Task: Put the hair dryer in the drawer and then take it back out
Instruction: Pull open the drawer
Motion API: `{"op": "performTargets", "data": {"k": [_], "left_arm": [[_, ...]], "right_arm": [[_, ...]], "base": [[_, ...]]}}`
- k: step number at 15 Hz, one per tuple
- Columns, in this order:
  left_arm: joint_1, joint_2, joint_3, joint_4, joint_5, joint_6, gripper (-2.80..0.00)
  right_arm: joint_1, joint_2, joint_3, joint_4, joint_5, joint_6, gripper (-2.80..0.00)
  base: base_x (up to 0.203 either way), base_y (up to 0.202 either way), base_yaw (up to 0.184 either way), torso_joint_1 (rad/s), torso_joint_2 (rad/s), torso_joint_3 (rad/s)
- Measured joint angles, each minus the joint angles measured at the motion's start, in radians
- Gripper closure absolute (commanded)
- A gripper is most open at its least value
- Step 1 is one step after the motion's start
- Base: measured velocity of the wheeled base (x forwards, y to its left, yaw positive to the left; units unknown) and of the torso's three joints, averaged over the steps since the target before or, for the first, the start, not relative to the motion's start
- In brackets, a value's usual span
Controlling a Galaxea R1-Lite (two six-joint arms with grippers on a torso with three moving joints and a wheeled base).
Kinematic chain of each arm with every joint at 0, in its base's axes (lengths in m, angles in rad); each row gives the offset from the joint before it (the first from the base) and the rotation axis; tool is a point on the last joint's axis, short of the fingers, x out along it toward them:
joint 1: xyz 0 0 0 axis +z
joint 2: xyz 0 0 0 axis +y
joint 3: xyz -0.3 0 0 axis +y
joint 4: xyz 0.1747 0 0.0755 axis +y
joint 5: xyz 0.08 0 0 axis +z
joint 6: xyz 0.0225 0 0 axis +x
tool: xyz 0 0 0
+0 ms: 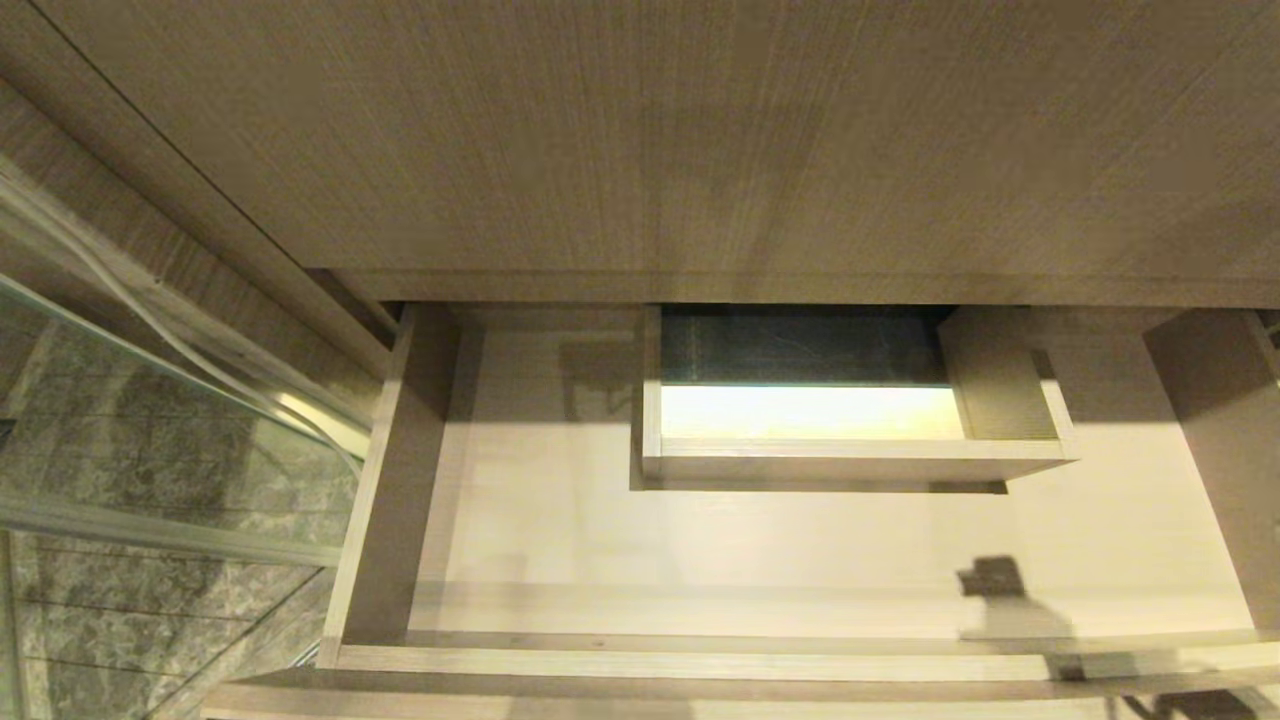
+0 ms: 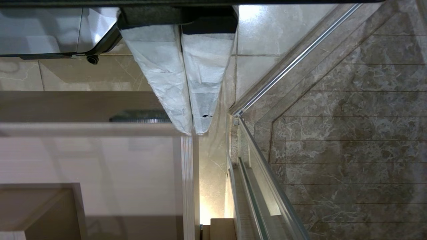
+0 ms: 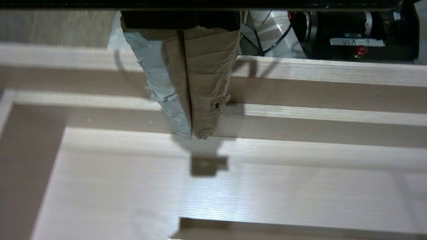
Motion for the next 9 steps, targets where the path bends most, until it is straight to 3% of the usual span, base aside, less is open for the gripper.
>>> {"op": "performTargets", "data": {"k": [3,6,9], "left_arm": [[-0.001,0.0,0.0,0.0,0.0,0.0,0.0],[-0.001,0.0,0.0,0.0,0.0,0.0,0.0],[-0.001,0.0,0.0,0.0,0.0,0.0,0.0]], "right_arm": [[0.001,-0.131,0.137,-0.044,-0.053,0.014,0.0],[0.008,-0.308,0.377,-0.17,-0.152,0.017,0.0],[0.034,-0.471,0.552,-0.244,-0.196,0.052,0.0]], "base": [[0.0,0.0,0.0,0.0,0.0,0.0],[0.0,0.0,0.0,0.0,0.0,0.0],[0.0,0.0,0.0,0.0,0.0,0.0]]}}
